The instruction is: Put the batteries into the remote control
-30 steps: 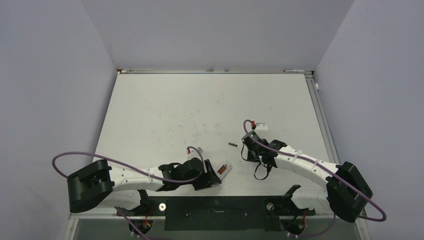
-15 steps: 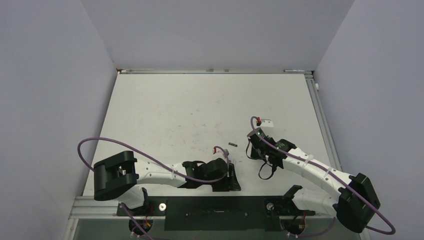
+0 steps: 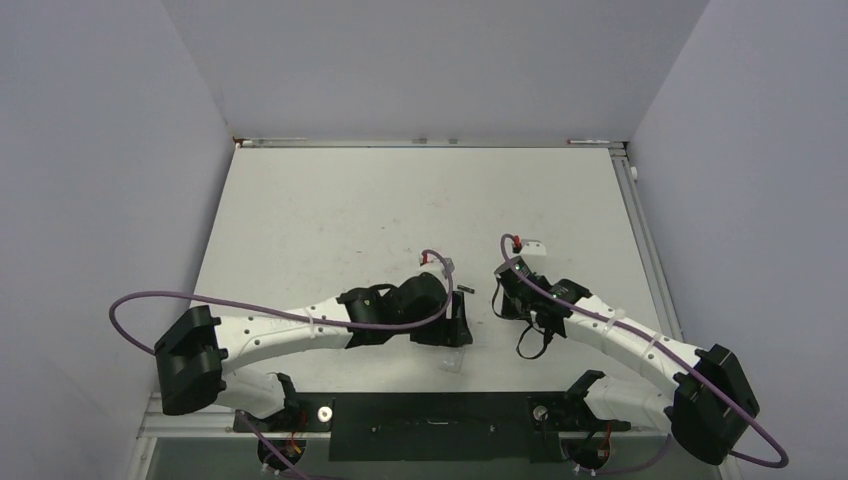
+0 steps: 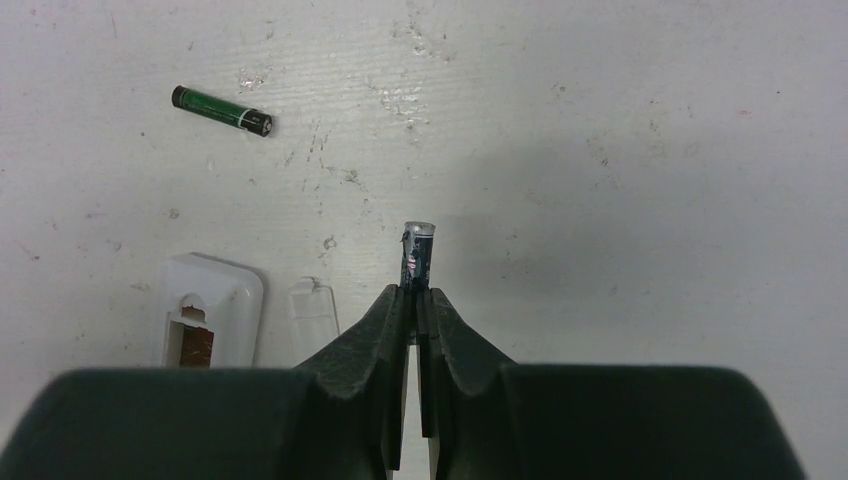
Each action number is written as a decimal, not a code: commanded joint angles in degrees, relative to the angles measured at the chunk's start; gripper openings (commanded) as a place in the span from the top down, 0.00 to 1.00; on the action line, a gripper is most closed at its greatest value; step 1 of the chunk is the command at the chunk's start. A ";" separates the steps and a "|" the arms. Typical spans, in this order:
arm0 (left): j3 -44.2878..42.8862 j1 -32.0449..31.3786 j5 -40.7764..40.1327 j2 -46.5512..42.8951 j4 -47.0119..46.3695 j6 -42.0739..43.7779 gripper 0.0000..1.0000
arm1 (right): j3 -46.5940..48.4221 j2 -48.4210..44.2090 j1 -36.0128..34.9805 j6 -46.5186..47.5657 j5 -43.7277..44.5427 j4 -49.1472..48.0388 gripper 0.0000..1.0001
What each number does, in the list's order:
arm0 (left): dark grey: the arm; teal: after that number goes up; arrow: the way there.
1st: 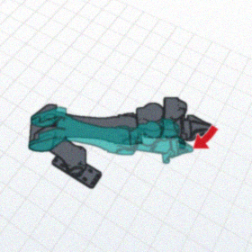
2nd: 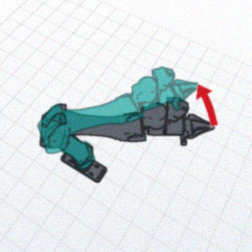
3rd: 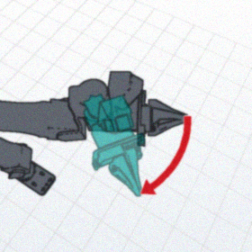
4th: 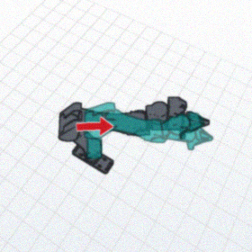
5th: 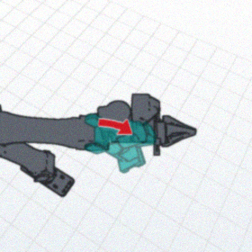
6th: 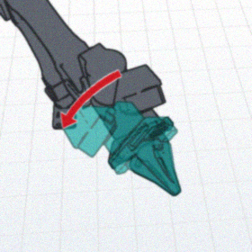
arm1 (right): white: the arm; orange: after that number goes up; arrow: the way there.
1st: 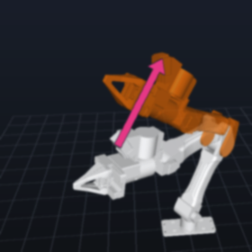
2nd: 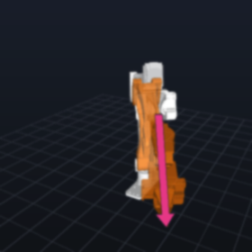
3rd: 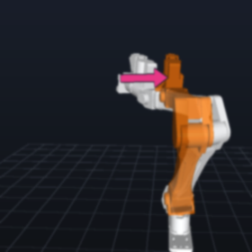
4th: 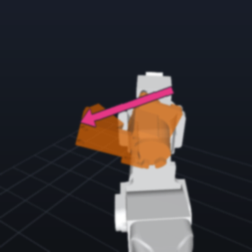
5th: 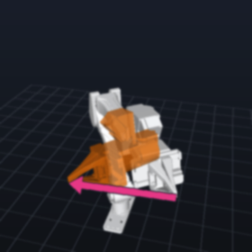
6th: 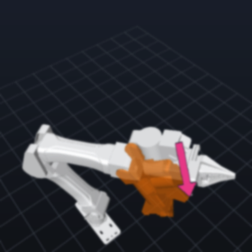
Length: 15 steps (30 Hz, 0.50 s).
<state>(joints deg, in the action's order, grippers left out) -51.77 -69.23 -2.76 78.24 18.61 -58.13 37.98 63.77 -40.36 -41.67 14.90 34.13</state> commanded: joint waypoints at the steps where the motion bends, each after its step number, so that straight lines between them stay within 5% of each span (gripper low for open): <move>1: -6.63 5.32 -0.44 1.04 7.75 11.17 0.35 | 0.46 -0.32 0.87 0.28 1.24 -0.41 0.91; 15: -21.80 7.53 -3.36 21.48 13.95 20.92 0.26 | 2.96 -7.66 1.91 0.27 3.08 5.07 0.92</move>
<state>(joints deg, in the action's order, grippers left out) -69.49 -61.78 -5.63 96.49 29.63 -39.94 38.24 58.87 -38.98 -41.58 15.68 37.06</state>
